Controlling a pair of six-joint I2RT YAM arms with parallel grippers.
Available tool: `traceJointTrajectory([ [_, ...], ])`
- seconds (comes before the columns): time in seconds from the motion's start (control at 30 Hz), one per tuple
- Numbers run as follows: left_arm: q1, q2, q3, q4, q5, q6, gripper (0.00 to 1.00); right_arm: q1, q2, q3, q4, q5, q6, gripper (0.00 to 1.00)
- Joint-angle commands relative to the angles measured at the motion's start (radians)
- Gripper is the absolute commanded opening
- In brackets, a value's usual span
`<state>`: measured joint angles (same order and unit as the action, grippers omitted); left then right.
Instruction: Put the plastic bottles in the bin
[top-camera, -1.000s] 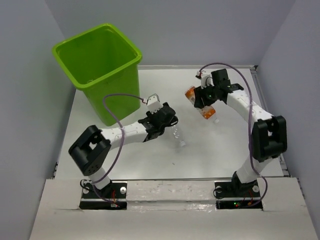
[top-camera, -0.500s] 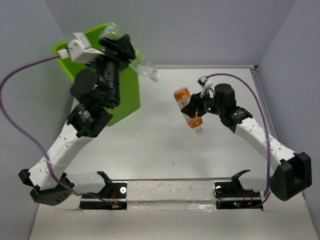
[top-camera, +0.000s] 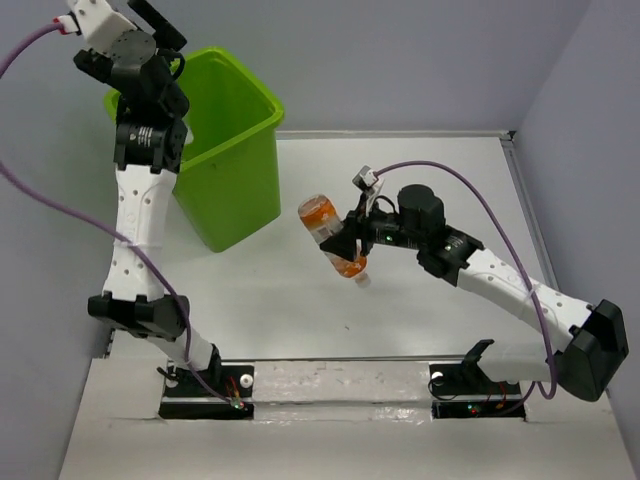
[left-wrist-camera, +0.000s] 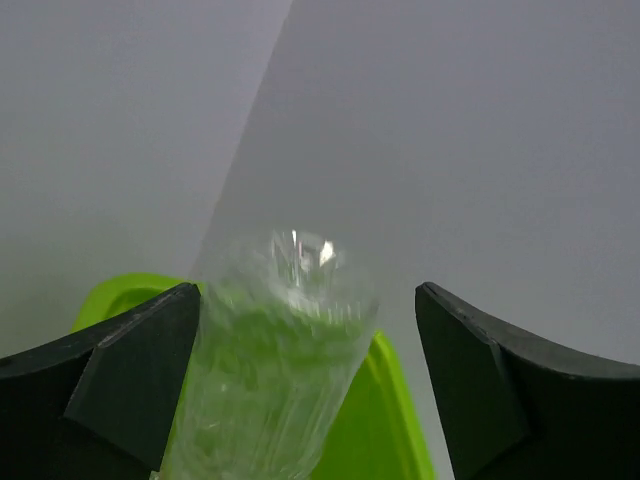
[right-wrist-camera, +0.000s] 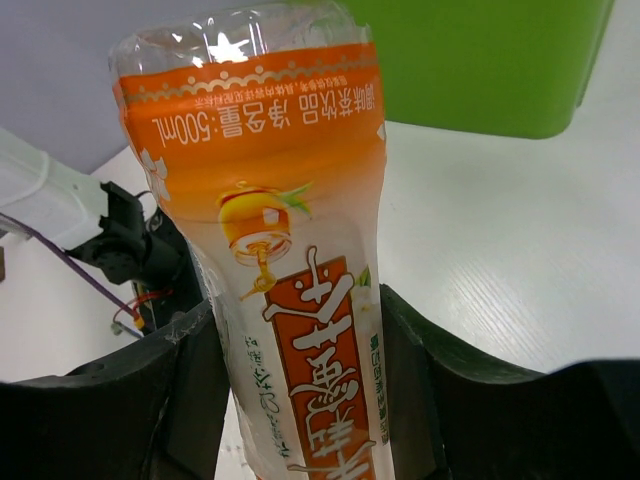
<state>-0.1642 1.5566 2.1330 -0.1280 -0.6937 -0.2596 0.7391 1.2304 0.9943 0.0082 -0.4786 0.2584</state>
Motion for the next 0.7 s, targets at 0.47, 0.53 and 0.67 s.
traceJointTrajectory([
  [0.47,0.018,-0.815,-0.965,0.081,0.689,-0.230,0.99,0.075,0.219,0.602,0.076,0.107,-0.002,0.29],
  [0.53,0.018,-0.941,-1.069,0.028,0.747,-0.250,0.99,0.075,0.299,0.763,0.055,0.153,-0.021,0.29],
  [0.67,0.017,-1.085,-1.209,-0.045,0.868,-0.270,0.99,0.075,0.466,0.989,0.042,0.184,-0.038,0.28],
])
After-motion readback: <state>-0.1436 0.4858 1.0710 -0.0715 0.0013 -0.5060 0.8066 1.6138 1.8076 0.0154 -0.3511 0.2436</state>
